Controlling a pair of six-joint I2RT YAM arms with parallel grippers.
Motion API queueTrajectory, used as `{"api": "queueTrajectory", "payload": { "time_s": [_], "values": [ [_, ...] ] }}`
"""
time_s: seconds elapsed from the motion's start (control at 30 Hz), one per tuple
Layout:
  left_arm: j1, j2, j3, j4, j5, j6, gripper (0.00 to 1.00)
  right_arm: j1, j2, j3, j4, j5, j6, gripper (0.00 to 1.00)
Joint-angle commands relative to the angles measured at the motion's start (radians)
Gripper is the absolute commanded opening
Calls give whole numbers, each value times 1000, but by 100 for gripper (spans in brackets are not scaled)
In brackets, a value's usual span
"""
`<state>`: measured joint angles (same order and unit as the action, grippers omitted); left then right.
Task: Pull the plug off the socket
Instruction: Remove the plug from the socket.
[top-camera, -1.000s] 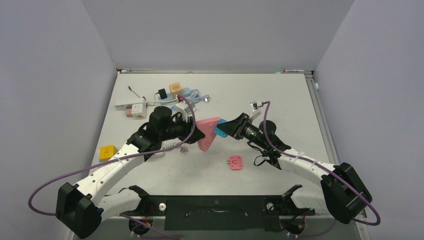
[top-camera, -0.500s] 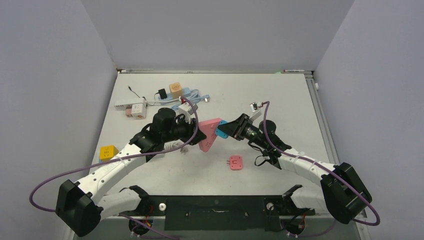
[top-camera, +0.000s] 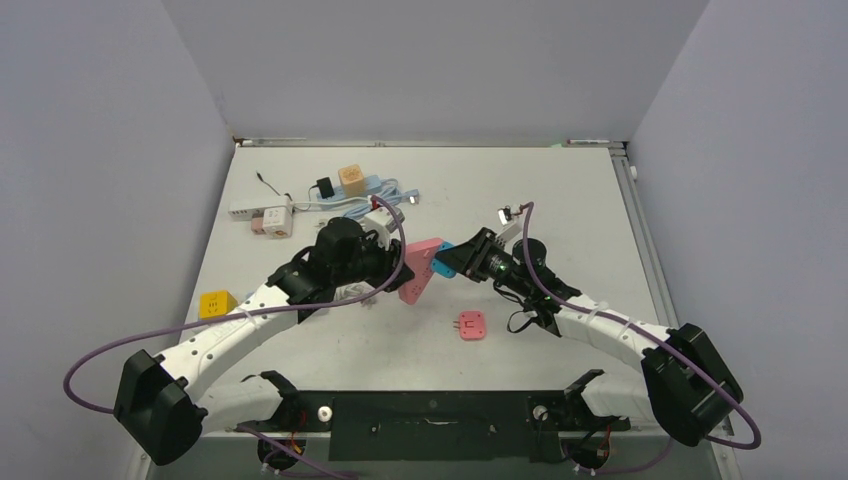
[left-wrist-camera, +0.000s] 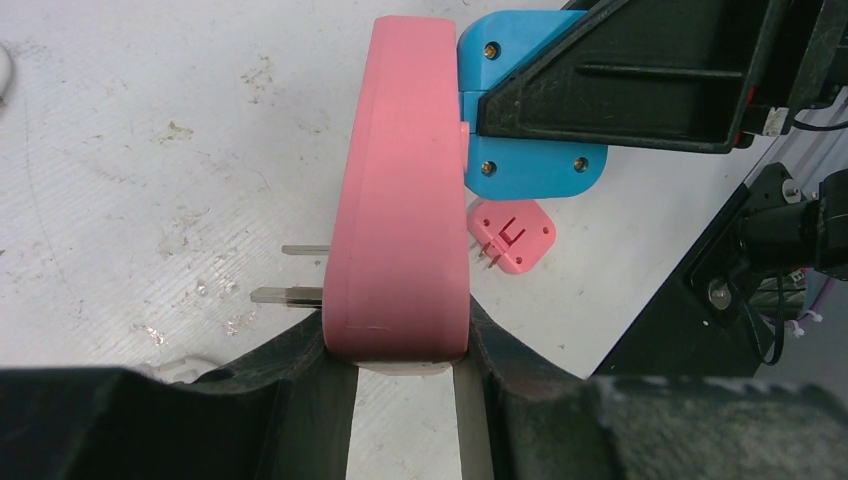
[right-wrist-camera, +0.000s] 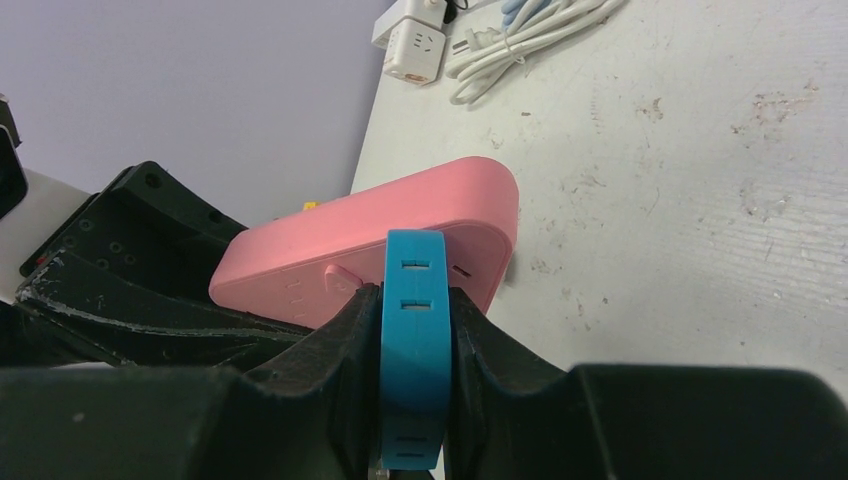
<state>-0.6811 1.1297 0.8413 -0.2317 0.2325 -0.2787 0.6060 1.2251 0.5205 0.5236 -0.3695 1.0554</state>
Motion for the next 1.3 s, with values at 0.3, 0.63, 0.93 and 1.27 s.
{"api": "queueTrajectory", "payload": {
  "time_s": [0.3,0.63,0.93,1.27],
  "values": [
    [-13,10,70,-4,-54,28,0,23,7,55,6,36,-42,5],
    [87,-8,43,71,88,-48,0,-12,-9,-14,-29,26,-62,5],
    [134,-27,26,115,143,-81,0,-41,15,-60,-41,17,-63,5],
    [150,-40,19,130,153,-92,0,-63,27,-65,-39,5,-61,5]
  ]
}}
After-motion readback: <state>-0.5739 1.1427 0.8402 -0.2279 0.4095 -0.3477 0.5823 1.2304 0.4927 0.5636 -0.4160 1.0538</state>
